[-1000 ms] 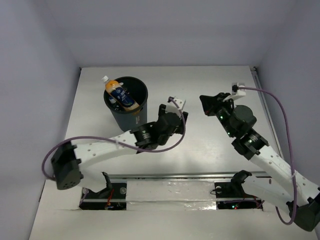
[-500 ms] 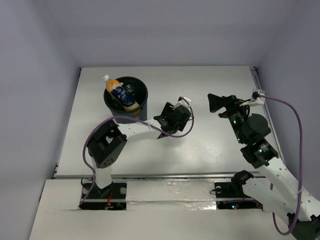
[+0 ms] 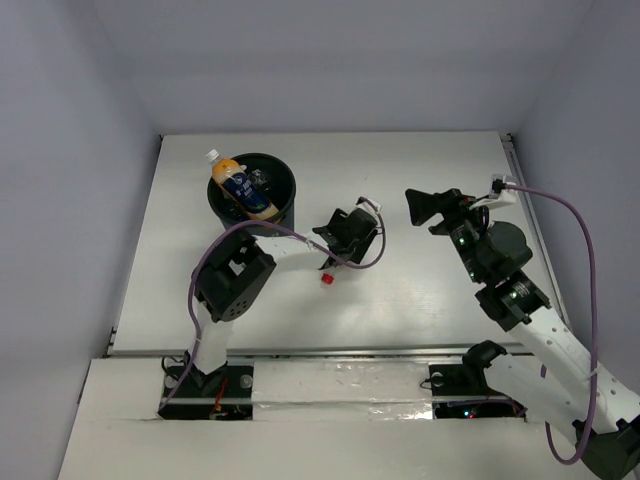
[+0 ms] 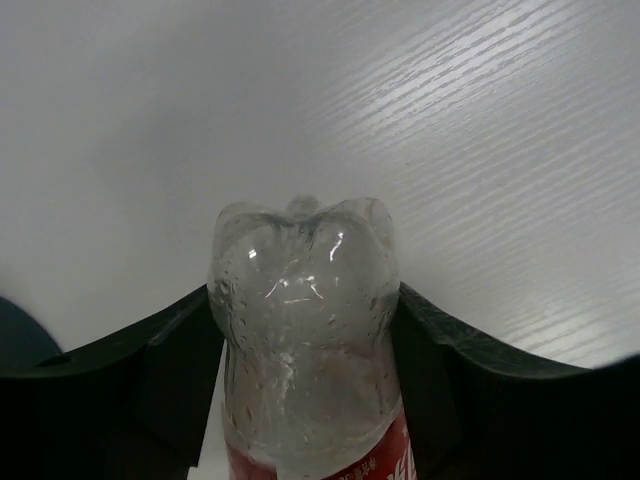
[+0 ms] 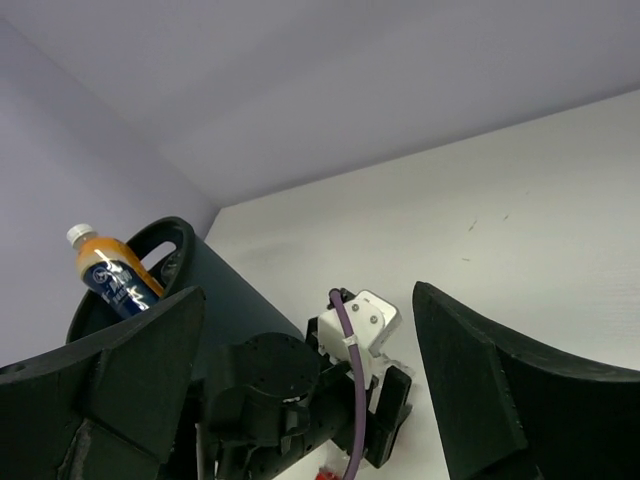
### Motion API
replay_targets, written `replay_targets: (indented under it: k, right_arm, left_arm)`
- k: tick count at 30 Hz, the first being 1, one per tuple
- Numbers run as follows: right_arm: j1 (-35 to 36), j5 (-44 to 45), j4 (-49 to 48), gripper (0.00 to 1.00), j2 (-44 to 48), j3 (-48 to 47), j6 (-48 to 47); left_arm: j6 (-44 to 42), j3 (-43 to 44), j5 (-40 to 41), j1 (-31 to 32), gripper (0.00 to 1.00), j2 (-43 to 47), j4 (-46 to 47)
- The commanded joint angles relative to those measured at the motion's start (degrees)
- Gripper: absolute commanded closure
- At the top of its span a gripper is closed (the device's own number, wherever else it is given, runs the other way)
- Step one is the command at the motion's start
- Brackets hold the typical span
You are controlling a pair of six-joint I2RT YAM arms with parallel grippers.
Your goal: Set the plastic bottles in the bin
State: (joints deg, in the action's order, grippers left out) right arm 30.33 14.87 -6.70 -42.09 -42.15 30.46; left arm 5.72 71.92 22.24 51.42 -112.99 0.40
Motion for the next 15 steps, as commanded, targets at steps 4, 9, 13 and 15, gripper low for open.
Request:
replay_targets:
  k: [4,9,13,15]
  right_arm:
    - [-0.4,-0.5,-4.0,0.11,0.8,1.2,0.0]
    - [-0.4,-0.8,-5.0,0.11,1.2,1.7,0.0]
    - [-0.4,-0.6,-5.3,0.11,1.3,1.9,-0.1]
    - [-0.4,-0.8,-5.3,0.12,1.0,2.0,-0.3]
  left_arm:
    - [1.5,2.4,-1.4,0.3,0.61,4.3,3.9]
    - [3.9,2.3,-4.5,0.3,0.67,14.4,5.7]
    - [5.8,2.8,-6.5,0.3,0.66,24.4,9.0]
    - [6.4,2.8,-4.9,0.3,0.66,30.2,11.6]
